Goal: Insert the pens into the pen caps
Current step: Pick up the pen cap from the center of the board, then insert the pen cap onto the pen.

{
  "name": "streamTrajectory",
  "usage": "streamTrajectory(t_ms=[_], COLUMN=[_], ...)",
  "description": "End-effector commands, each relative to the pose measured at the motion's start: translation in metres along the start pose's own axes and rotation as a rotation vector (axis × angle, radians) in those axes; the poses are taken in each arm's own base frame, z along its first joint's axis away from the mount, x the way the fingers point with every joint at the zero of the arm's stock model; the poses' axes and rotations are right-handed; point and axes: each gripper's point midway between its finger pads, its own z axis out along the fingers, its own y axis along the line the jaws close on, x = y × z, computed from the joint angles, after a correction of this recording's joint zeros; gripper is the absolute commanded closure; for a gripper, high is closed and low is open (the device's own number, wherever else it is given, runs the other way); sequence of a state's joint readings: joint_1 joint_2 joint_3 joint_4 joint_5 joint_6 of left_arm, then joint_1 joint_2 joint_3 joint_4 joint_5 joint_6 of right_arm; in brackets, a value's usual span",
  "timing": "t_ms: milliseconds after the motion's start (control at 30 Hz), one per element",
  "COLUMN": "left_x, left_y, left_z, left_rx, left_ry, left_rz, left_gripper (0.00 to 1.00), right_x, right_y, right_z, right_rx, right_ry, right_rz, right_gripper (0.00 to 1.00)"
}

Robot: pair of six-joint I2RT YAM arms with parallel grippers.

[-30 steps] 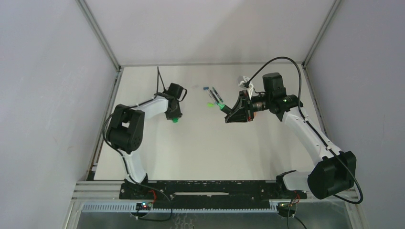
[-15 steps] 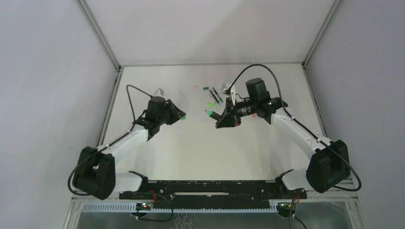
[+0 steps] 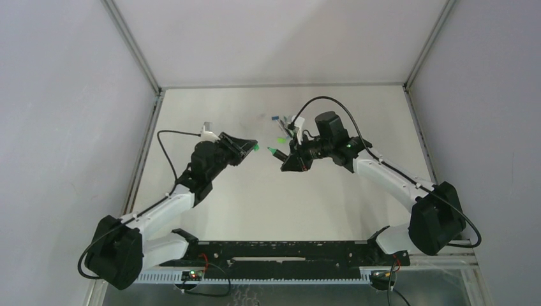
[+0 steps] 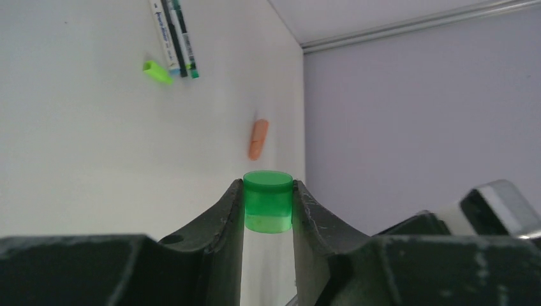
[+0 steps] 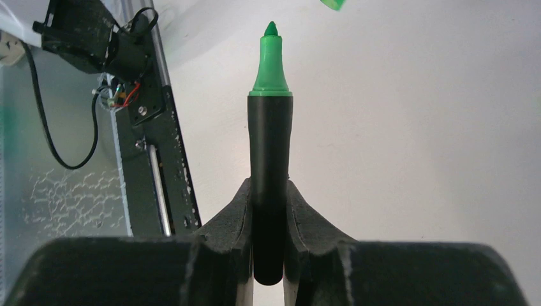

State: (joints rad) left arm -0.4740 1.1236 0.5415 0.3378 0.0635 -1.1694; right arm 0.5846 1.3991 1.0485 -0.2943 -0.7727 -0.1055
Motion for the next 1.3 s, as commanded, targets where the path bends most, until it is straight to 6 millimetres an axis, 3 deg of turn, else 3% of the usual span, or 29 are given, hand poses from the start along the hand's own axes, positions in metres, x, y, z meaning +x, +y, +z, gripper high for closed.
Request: streamTrajectory(t_ms=[0,400,833,1267], left_x=[-0.012,-0.012,-0.007,0.004], left_y=[-0.029,-0.033,-0.039,-0.042], left_z=[-0.006,-0.005,0.000,0.005], left_rx=[0.091,-0.001,0.002,-0.005], left_ry=[-0.068,-0.134,-0.139,-0.115], left_rz=[-0.099,-0.105,-0.107,-0.095], left_gripper=[0.88,0.91,0.91,0.91], right_x=[-0.012,-0.004,0.009,0.008], right_y=[-0.004,-0.015,-0.011,-0.014], right_z=[0.004,0.024,0.039,0.041], right_rx=[0.060,0.174,0.159,0.189], right_ry=[-0.045,-0.018,0.025,0.020], right_rz=[0.008,0.063,0.082,0.095], right_gripper=[1.00,1.00,1.00,1.00])
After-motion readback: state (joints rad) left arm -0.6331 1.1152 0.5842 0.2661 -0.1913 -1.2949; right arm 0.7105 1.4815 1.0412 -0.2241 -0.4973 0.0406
